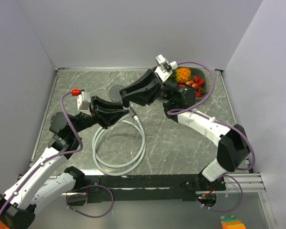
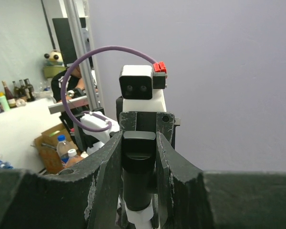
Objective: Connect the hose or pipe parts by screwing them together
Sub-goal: Install the adaptor on the pipeline.
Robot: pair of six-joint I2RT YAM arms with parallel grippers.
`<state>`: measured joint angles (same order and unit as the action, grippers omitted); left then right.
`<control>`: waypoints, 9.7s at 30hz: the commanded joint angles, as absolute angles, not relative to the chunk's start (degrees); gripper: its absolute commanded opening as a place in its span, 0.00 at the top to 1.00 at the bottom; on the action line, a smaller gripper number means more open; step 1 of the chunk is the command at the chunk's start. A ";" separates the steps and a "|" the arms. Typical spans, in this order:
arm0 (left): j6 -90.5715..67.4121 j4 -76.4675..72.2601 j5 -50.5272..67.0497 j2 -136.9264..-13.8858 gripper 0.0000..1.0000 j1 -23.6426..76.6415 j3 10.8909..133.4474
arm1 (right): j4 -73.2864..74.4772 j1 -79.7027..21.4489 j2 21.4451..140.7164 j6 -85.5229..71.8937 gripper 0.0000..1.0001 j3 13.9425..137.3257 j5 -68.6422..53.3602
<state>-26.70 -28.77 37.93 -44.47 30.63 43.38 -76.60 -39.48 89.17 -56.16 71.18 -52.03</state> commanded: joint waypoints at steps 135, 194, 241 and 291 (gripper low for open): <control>-9.05 -27.16 34.63 -43.86 0.99 29.88 44.74 | -1.32 -52.73 71.46 3.52 1.00 71.63 4.56; -9.93 -23.20 26.28 -44.47 0.99 29.88 45.53 | -16.44 -67.41 72.95 13.97 0.52 66.80 35.86; -8.79 -21.36 19.08 -44.74 0.99 29.80 46.32 | -24.95 -72.60 89.47 26.54 1.00 80.42 63.81; -25.49 -33.92 72.07 -49.04 0.99 30.24 45.09 | -94.13 -37.70 87.80 -77.35 1.00 88.16 -84.81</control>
